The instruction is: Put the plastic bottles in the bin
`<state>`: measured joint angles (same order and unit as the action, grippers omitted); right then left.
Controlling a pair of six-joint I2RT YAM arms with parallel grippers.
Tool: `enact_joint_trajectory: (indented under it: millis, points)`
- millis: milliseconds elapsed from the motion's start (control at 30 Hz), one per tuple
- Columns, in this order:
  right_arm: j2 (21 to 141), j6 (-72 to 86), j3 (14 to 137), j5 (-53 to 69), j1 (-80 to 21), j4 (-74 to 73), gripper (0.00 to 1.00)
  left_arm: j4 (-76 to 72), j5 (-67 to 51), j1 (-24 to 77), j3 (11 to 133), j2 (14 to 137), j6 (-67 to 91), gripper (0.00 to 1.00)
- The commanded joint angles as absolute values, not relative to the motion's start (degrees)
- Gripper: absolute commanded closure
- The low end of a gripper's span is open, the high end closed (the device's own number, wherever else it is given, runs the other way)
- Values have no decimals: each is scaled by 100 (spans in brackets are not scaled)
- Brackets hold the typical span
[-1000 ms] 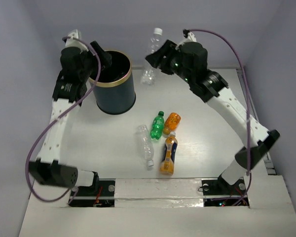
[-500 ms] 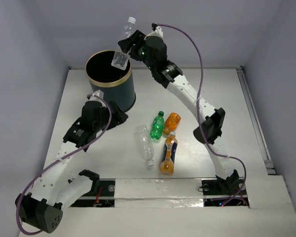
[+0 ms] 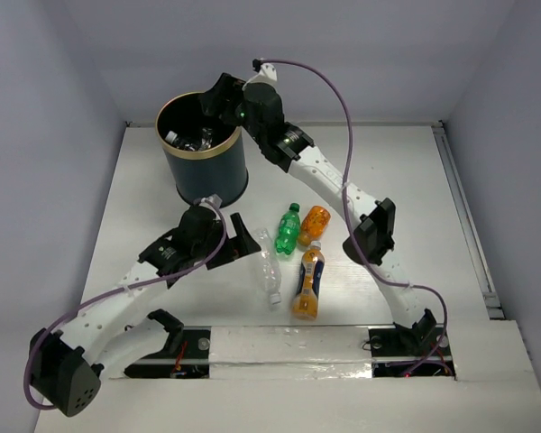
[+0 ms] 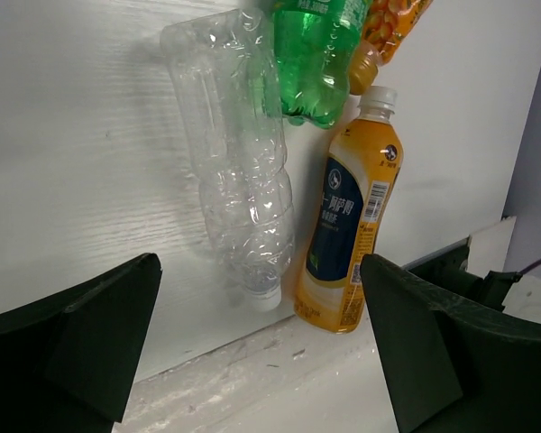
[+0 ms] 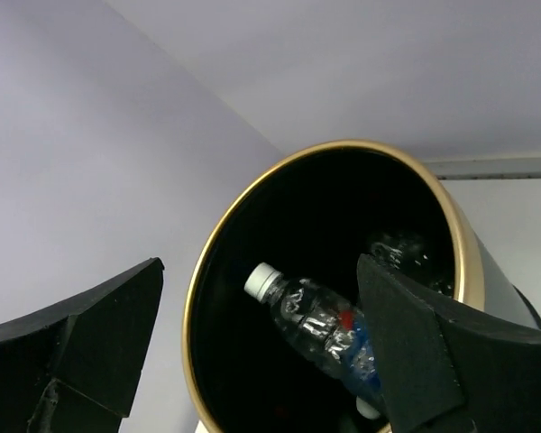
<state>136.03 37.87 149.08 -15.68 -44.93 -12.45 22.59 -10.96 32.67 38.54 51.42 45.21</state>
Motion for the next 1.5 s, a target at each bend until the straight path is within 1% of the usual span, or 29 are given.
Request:
enact_joint_trajectory:
  millis: [0,33,67,100,133,167,200,233,267,300,367,400,433,500,533,567,600,633,667,767,867,967,1067,1100,1167,1200,1267,1367,1467]
  points:
    - [12922,3560,14662,-1687,-4474,-1047,7,1917,-1204,3357,3718,5325,4676,8]
    - [12467,3507,14399,-1687,-4474,-976,9,1812,-1239,3357,3700,5378,4684,8]
    - [12193,3481,13761,-1714,-4474,-915,23,1758,-1257,3444,3683,5440,4728,8]
    - [11895,3446,13372,-1723,-4474,-757,41,1697,-1248,3506,3674,5527,4746,8]
    - [11570,3419,12951,-1723,-4474,-678,63,1574,-1222,3559,3674,5572,4772,8]
    - [10853,3402,12503,-1688,-4474,-590,92,1512,-1204,3673,3656,5642,4825,8]
    - [10480,3384,11497,-1688,-4474,-389,98,1425,-1204,3743,3648,5825,4843,9]
    - [10085,3384,10957,-1705,-4474,-274,100,1276,-1195,3805,3647,5923,4860,9]
    - [9359,3401,10420,-1653,-4474,-194,100,1196,-1143,3945,3656,6054,4869,9]
    - [9021,3427,9475,-1626,-4474,-176,100,1134,-1090,4007,3682,6317,4878,9]
    - [8388,3550,8618,-1495,-4474,-351,94,994,-907,4061,3770,6573,4869,9]
    - [7828,3646,8187,-1416,-4474,-552,92,958,-818,4121,3823,6800,4860,10]
    - [7544,3804,7356,-1319,-4474,-676,83,984,-704,4174,3867,6890,4852,11]
    - [6712,3972,6517,-1081,-4474,-965,64,976,-414,4175,3981,7092,4852,14]
    - [6419,4086,6130,-1055,-4474,-1080,51,949,-300,4175,4008,7136,4852,16]
    - [6129,4278,5395,-1037,-4474,-1159,28,967,-99,4175,4043,7189,4852,17]
    - [5856,4376,5057,-941,-4474,-1378,20,967,-53,4175,4052,7285,4852,19]
    - [5418,4542,4540,-801,-4474,-1606,8,958,191,4175,4078,7417,4843,19]
    - [5257,4596,4326,-687,-4474,-1608,4,958,246,4175,4087,7418,4834,19]
    - [4887,4781,3842,-458,-4474,-1810,0,844,307,4175,4096,7681,4799,19]
    - [4895,4755,3630,-562,-4474,-1933,0,651,343,4175,4096,7848,4808,19]
    - [5446,4711,3709,-353,-4474,-1952,0,624,439,4175,4201,8103,4773,28]
    - [5861,4746,3648,-194,-4474,-1670,0,703,553,4175,4219,8253,4772,40]
    - [6045,4746,3639,-132,-4474,-1583,0,729,571,4175,4184,8175,4781,49]
    - [6178,4764,3569,-149,-4474,-1512,0,791,624,4175,4122,7982,4808,56]
    - [6240,4755,3542,-123,-4474,-1433,0,835,633,4175,4096,7746,4808,61]
    - [6424,4729,3455,-70,-4474,-1345,0,1141,685,4175,4192,7472,4764,64]
    - [6688,4711,3375,-53,-4474,-1108,1,1730,869,4175,4507,6901,4598,65]
    - [6986,4772,3358,-53,-4474,-880,2,2310,1159,4175,5236,6496,4448,65]
